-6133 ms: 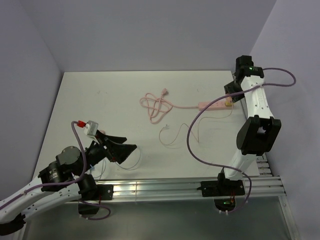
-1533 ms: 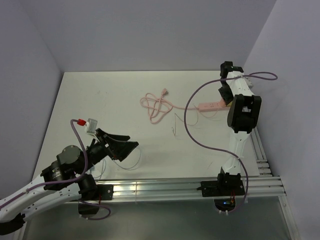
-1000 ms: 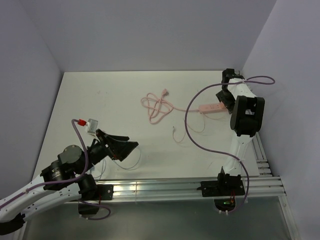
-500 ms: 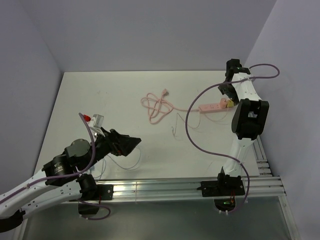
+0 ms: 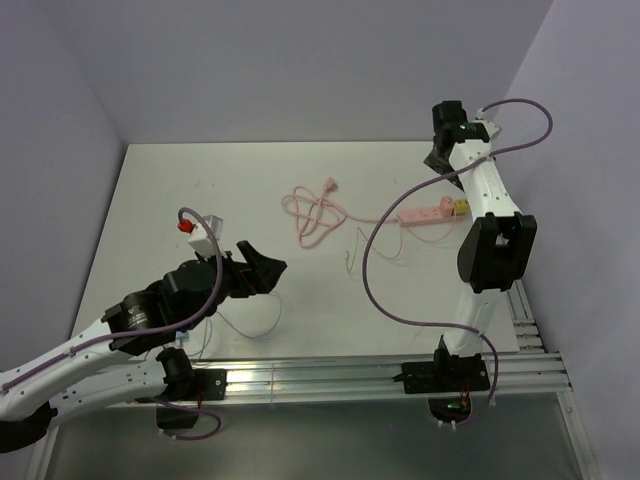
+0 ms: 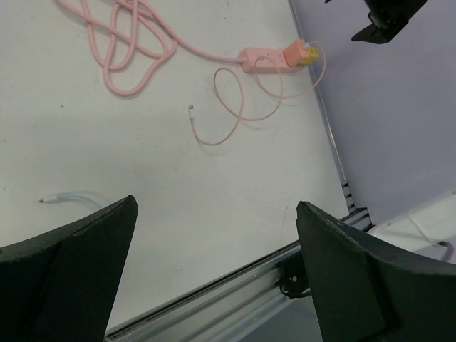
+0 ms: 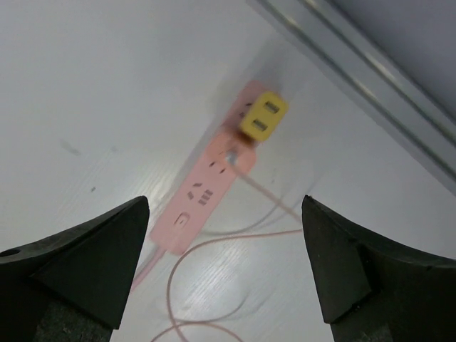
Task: Insert the plug
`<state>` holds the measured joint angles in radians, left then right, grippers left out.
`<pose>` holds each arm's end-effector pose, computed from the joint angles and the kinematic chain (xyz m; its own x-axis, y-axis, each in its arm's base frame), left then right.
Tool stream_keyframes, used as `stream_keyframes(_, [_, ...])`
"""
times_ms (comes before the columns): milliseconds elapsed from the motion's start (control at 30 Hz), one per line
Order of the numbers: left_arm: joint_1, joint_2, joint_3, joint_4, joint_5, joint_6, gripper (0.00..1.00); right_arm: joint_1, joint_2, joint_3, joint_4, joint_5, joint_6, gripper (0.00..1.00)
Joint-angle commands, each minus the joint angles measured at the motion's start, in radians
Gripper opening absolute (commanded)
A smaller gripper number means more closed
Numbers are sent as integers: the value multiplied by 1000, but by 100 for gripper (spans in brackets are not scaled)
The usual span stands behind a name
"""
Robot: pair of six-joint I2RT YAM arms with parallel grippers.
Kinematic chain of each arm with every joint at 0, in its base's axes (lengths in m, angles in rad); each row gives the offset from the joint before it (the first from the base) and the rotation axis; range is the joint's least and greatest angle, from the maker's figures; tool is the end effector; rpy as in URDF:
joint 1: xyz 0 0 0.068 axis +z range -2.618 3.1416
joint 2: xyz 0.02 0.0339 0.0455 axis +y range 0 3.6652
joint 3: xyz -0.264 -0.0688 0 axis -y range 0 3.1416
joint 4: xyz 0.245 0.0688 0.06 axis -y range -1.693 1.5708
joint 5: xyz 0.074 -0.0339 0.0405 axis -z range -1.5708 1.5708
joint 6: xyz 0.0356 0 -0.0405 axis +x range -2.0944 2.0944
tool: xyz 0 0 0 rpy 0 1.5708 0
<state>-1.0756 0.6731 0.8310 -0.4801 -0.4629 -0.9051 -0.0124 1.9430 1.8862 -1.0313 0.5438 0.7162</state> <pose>0.0836 -0.1214 0.3423 -0.5538 -0.4554 -0.6970 0.2436 0.7119 -0.6587 0.4122 -0.0235 0.3129 -0.5035 0.5681 -0.6510 0.7706 0.6360 -0.0409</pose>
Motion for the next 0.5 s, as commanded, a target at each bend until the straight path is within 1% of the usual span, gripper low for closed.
stream_keyframes(0, [2,-4,25,3,-33,5,100,63,-104,-45,25,-20,-12,94])
stream_keyframes(33, [2,-10,16,20,-28,5,99,57,-116,-68,43,-89,-6,91])
stream_keyframes(67, [2,-13,7,40,-23,5,99,49,-124,-87,59,-123,3,88])
stream_keyframes(133, [2,-27,-6,51,-8,6,100,20,-110,-102,56,-160,34,83])
stream_keyframes(167, [2,-30,-9,61,-3,17,99,20,-80,-95,48,-168,37,82])
stream_keyframes(200, [2,-36,-10,61,3,23,99,-10,-63,-84,24,-171,42,82])
stream_keyframes(267, [2,-41,-3,48,1,40,99,-24,-38,-76,23,-197,54,77])
stream_keyframes(367, [2,-53,11,32,6,58,99,-47,-49,-145,85,-269,87,72])
stream_keyframes(433, [2,-67,11,37,23,69,99,-50,-50,-168,108,-288,107,67])
stream_keyframes(467, [2,-72,11,40,27,75,100,-47,-52,-174,115,-295,115,67])
